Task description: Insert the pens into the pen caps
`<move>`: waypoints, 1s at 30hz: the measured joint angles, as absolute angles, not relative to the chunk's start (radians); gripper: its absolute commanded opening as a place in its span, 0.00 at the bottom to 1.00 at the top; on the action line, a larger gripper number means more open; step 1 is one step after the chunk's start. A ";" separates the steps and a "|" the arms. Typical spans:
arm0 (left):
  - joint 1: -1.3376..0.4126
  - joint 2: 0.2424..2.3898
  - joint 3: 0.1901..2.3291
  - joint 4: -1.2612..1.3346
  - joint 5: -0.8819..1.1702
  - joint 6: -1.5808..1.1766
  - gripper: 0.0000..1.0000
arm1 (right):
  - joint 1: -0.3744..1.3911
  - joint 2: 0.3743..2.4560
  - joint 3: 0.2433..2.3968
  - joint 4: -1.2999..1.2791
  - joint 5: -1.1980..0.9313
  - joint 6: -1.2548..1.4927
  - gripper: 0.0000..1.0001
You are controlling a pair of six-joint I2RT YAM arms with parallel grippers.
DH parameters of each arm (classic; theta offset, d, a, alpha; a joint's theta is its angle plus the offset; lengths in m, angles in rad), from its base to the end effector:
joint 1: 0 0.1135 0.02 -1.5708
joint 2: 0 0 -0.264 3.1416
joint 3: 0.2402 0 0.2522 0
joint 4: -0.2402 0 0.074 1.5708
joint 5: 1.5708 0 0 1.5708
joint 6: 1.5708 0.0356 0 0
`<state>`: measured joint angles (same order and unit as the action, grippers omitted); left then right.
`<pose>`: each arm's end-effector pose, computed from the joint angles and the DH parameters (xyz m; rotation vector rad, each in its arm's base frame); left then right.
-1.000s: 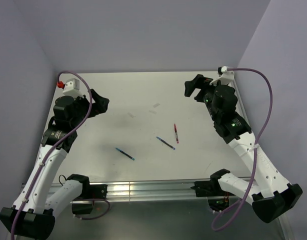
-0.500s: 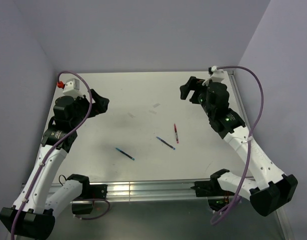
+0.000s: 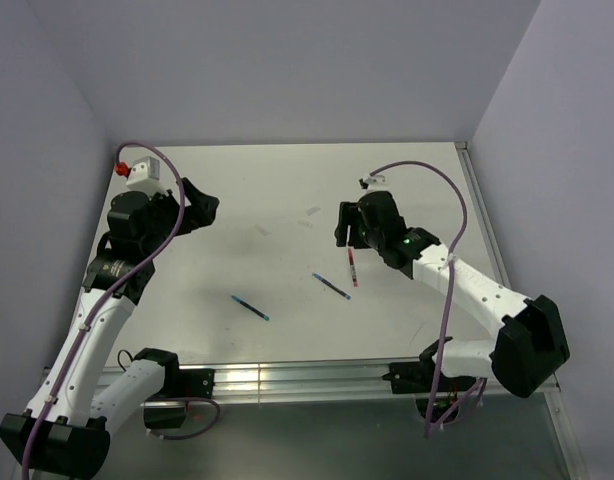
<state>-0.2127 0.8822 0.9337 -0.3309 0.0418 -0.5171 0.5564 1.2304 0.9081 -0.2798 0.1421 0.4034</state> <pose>0.1943 -0.0435 0.3597 -0.2565 1.8680 -0.5437 0.2347 0.1400 0.2798 -0.0856 2.1914 0.3940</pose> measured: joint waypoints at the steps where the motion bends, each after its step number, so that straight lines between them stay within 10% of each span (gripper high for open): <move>1: -0.213 0.884 0.934 -0.331 0.045 -0.517 0.99 | 0.564 1.245 0.902 -0.285 0.152 0.408 0.70; 9: -0.213 0.900 0.934 -0.331 0.056 -0.517 0.99 | 0.562 1.420 0.897 -0.287 0.212 0.443 0.40; 30: -0.213 0.915 0.934 -0.331 0.059 -0.518 0.99 | 0.503 1.590 0.897 -0.262 0.161 0.464 0.37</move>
